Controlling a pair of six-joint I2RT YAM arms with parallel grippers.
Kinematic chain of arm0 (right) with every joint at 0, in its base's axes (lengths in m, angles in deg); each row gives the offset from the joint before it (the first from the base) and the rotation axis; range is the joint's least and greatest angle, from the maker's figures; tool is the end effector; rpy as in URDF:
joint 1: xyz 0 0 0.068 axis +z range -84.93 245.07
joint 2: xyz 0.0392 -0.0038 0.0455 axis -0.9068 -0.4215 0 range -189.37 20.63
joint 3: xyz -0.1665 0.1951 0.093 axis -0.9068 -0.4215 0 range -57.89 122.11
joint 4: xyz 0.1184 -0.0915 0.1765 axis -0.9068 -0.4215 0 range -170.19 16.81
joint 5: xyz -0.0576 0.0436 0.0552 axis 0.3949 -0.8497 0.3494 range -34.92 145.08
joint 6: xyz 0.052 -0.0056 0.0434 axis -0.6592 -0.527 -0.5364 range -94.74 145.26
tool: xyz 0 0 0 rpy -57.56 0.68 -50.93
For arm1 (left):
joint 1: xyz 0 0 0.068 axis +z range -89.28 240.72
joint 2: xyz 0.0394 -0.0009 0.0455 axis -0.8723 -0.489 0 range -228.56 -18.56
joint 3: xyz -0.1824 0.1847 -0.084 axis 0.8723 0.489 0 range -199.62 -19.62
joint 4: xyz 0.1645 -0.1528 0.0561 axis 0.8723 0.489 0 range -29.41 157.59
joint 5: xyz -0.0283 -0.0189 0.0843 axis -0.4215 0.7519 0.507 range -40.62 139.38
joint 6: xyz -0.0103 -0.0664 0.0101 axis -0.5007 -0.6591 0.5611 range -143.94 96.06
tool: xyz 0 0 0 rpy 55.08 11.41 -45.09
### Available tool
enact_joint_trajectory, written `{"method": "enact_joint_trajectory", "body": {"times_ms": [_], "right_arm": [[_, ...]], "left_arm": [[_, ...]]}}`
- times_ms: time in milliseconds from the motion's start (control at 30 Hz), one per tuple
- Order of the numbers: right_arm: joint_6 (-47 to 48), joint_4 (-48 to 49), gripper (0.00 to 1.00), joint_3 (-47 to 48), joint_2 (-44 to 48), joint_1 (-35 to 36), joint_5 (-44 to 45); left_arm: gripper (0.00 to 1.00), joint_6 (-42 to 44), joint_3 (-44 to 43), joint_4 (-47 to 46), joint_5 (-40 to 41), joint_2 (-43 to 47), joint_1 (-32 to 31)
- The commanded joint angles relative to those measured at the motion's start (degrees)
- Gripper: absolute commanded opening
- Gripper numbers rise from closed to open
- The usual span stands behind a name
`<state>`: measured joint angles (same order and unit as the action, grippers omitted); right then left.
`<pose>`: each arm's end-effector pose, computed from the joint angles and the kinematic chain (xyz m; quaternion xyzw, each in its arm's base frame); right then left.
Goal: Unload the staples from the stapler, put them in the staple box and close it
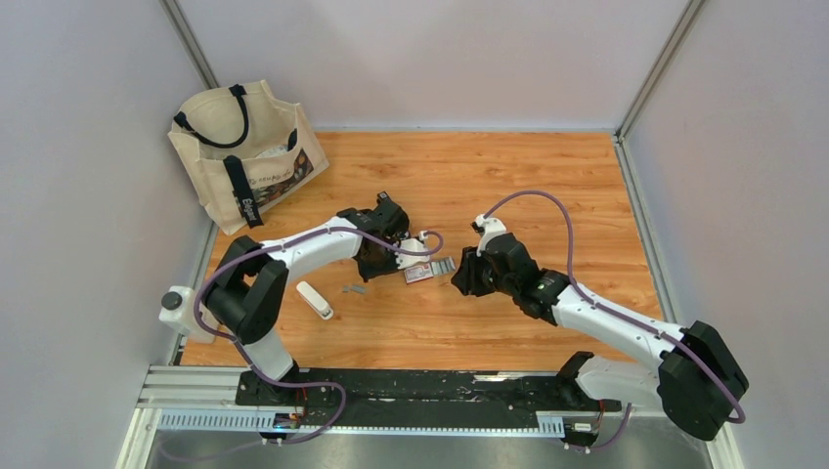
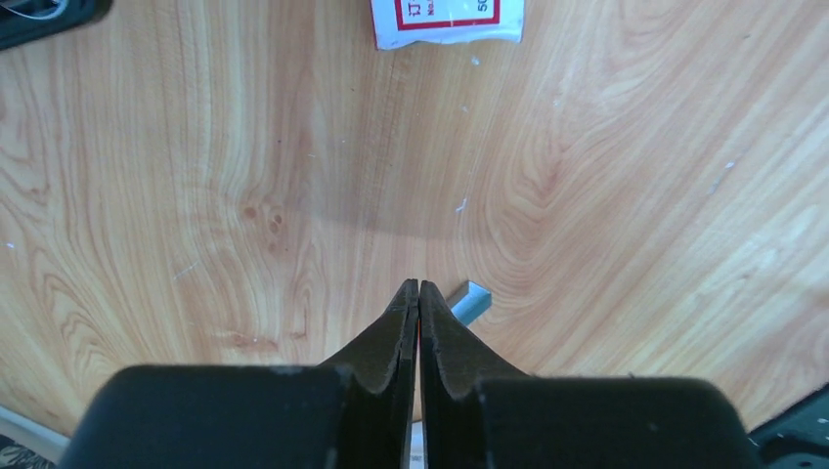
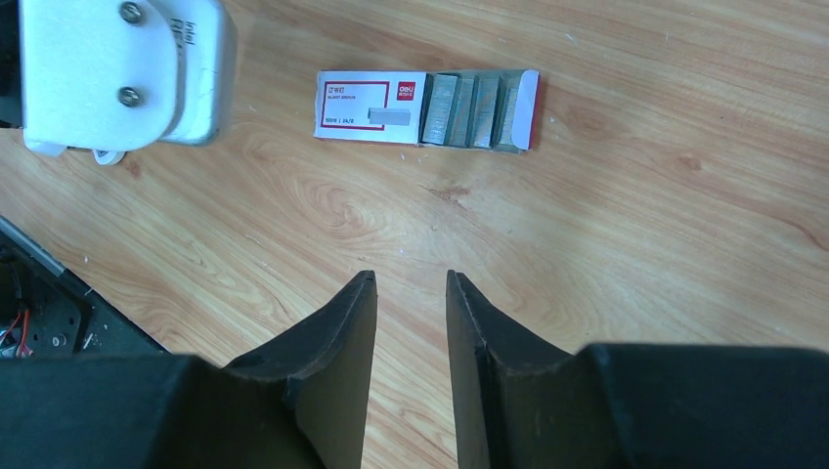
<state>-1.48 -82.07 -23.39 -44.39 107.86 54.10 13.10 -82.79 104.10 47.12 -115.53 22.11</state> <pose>0.1618 0.1513 0.2149 -0.1298 0.8947 0.2500 0.3467 0.2256 -0.1830 0.1818 0.6112 0.7835 -0.0212 0.1103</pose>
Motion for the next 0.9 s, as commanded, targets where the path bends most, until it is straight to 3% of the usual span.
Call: {"method": "enact_joint_trajectory", "body": {"times_ms": [0, 167, 267, 533, 867], "right_arm": [[-0.5, 2.47, 0.35, -0.49, 1.47, -0.42, 0.88], [0.11, 3.08, 0.39, -0.05, 0.86, -0.42, -0.86], [0.81, 3.35, 0.41, 0.22, 0.68, -0.16, -1.66], [0.64, 3.96, 0.44, -0.92, 1.99, -0.16, -1.49], [0.64, 4.84, 0.47, -2.51, 4.9, -0.16, -0.96]], "left_arm": [[0.11, -2.85, -4.23, 2.9, -3.62, 3.98, -0.68], [0.25, -3.64, -4.59, 5.18, -2.83, 7.66, 0.37], [0.34, -3.99, -3.28, 6.76, -7.3, 10.91, 3.09], [0.53, 14.98, 7.98, 4.13, -4.77, 13.74, 0.64], [0.55, 22.55, 4.73, 4.57, -3.72, 5.74, 0.64]]}}
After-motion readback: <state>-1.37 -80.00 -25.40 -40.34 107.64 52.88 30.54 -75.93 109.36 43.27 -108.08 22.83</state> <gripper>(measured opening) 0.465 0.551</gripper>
